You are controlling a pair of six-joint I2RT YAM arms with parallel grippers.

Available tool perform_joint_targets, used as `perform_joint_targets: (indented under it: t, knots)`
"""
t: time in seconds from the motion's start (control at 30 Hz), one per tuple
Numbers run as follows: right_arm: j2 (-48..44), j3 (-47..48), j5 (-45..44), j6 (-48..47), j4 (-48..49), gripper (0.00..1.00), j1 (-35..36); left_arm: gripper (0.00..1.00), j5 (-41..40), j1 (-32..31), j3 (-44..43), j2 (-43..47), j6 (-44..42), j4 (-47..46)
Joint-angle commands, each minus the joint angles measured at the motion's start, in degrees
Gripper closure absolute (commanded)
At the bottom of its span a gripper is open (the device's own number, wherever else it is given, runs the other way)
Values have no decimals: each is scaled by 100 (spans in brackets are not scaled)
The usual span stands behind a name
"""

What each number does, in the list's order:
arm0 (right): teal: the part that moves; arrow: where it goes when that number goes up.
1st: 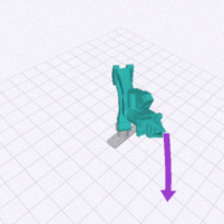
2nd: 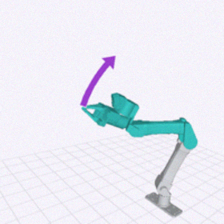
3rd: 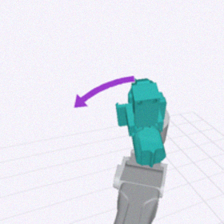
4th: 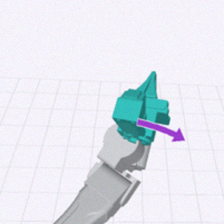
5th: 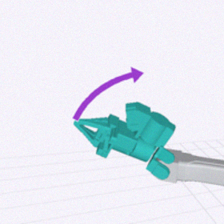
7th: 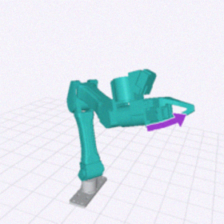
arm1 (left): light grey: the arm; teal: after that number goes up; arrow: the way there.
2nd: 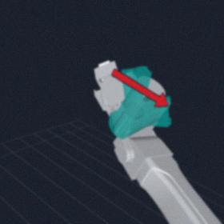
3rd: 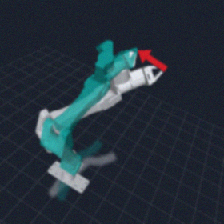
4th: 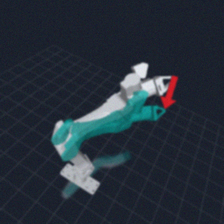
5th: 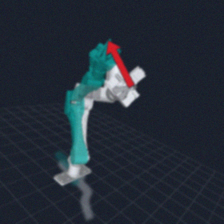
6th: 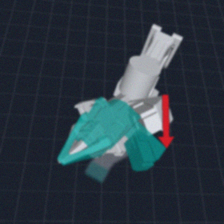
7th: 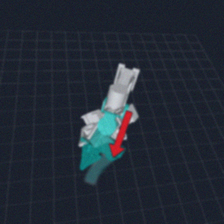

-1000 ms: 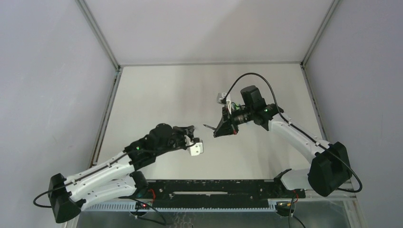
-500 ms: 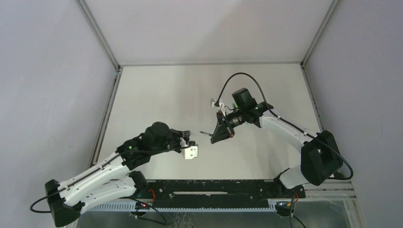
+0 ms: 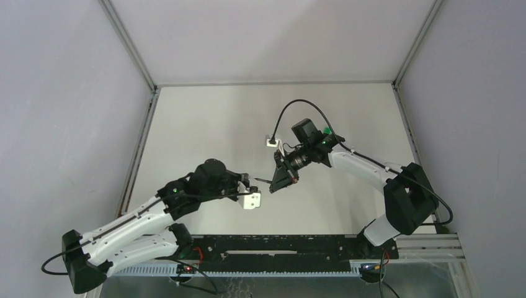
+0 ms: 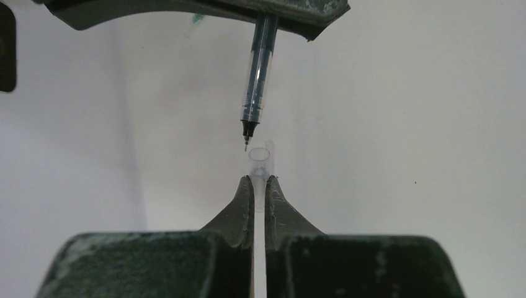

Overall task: Insert the pens into the pen caps
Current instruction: Insert the pen cap onto the pen.

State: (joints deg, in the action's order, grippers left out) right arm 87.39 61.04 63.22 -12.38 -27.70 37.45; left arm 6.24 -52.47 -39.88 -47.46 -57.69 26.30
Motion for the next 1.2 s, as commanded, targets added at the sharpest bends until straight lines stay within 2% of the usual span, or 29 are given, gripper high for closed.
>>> perform_joint_targets:
  t: [0.0, 1.17]
  knots:
    - [100, 249, -281, 192, 19, 100, 77, 100, -11, 19, -307, -20, -124, 0]
    - [234, 359, -612, 146, -142, 100, 227, 100, -8, 26, -389, -176, -93, 102]
